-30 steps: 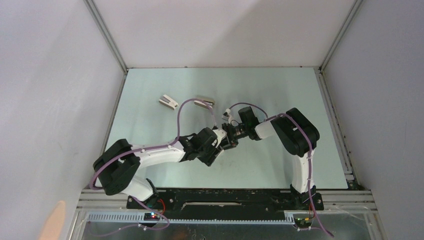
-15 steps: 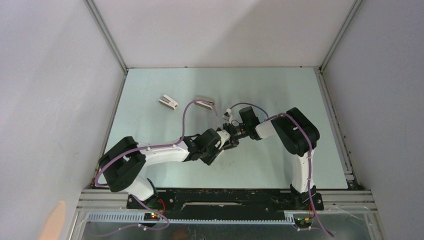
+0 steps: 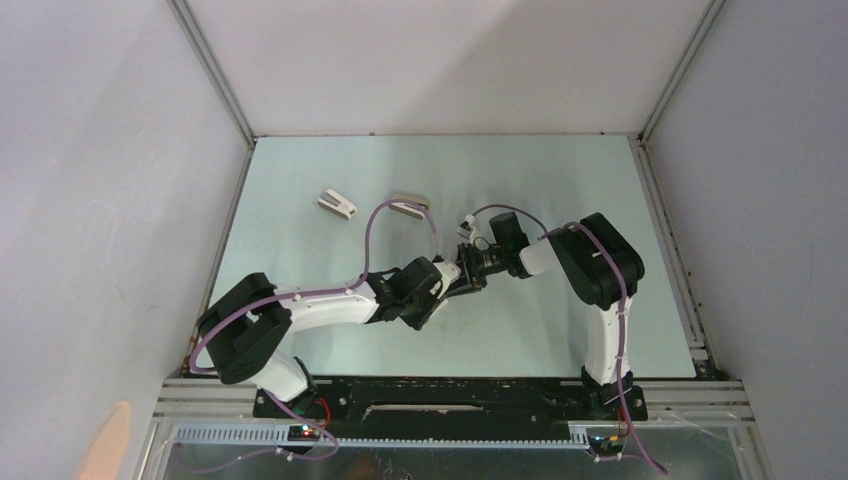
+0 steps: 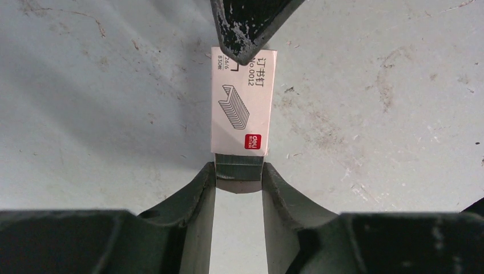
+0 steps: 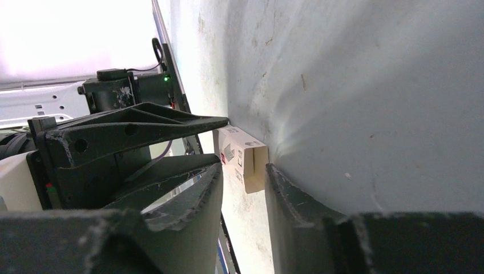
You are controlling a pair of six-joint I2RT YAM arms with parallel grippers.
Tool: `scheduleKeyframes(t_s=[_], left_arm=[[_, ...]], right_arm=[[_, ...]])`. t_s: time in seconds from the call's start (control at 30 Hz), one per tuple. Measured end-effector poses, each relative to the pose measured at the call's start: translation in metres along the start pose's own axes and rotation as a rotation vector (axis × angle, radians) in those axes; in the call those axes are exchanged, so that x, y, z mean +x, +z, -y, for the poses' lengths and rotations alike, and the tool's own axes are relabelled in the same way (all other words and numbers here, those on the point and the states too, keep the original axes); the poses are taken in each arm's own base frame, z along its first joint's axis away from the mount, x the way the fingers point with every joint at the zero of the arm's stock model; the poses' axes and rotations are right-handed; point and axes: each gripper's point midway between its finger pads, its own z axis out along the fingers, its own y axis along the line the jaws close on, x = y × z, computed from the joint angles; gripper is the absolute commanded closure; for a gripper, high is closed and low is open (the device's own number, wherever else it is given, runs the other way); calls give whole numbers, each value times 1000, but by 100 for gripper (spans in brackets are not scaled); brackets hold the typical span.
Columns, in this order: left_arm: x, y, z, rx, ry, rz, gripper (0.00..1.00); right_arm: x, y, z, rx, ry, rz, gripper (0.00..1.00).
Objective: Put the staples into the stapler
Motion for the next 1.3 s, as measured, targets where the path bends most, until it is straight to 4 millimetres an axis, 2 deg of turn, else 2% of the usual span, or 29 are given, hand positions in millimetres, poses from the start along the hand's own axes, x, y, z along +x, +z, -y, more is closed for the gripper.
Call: scheduleKeyframes(t_s=[0.33,0.6,0.7,0.8,1.1,1.3], left_arm=[[0,0,1,4,0,0,66],[0,0,1,5,0,0,66],[0,0,1,5,0,1,66],[0,0,1,5,0,2,67],[0,0,1,5,0,3,67],[-2,1,3,16,1,12,67]], right_arm=[[2,2,5,-5,7,-7,72],[1,6,6,-15,-12,-6,80],[2,6,7,-19,-11,-8,86],[2,6,6,-25,-13,-9,100],[2,4,7,-26,-13,-10,100],[0,-6,9,-15,-4,2,100]])
